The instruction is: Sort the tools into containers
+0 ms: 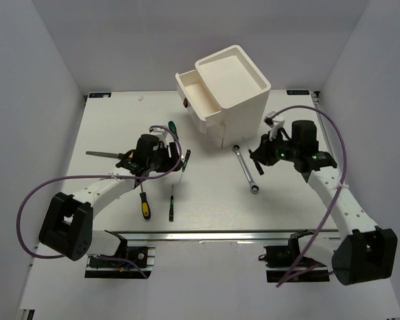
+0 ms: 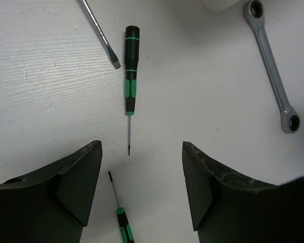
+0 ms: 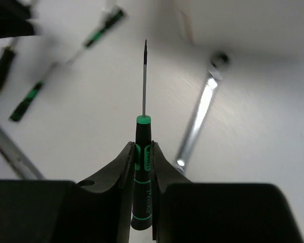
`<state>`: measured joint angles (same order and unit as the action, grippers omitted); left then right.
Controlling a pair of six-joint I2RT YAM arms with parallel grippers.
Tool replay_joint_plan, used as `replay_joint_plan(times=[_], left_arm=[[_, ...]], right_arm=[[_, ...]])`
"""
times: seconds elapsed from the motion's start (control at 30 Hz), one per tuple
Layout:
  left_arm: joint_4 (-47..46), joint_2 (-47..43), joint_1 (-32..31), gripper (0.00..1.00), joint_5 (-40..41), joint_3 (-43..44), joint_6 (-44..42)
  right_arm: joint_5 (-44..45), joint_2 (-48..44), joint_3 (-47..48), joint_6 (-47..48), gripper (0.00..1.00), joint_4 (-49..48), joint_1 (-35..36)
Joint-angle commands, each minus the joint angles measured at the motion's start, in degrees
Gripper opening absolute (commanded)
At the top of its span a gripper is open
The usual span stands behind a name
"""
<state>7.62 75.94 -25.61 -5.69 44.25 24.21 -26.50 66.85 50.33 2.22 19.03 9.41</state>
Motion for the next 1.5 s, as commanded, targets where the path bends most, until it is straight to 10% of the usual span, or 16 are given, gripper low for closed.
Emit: replay_joint_plan(times=[0.0, 0.27, 0.67, 0.87, 1.1, 1.47], left_arm=[[-2.5, 1.6, -0.5, 0.74, -0.5, 0.7, -1.3], [-3.4, 5.7, -0.8, 0.7, 1.0, 1.5, -0.4], [-3.3, 8.9, -2.1, 0.71, 4.6, 3.5, 0.5], [-3.5, 10.5, -3.0, 0.7, 4.8, 4.7, 0.6], [-4.1, 14.2, -3.6, 0.68, 4.9, 7.7, 0.3], [0.9, 23.8, -6.2, 0.53, 12.9, 15.4, -1.5]], right_arm=[[-18.7, -3.4, 5.8, 17.9, 0.0, 4.3, 6.2], [-5.7, 5.9, 22.3, 17.1, 0.0, -3.4, 24.9], [24.8, 43.8, 73.1, 5.8, 0.0, -3.5, 27.2], [31.6, 47.4, 71.5, 5.2, 0.0, -6.0, 27.1], [30.8, 46.9, 70.0, 6.3, 0.39, -6.6, 26.9], [22.5, 36.3, 64.0, 2.9, 0.5, -4.4, 23.1]])
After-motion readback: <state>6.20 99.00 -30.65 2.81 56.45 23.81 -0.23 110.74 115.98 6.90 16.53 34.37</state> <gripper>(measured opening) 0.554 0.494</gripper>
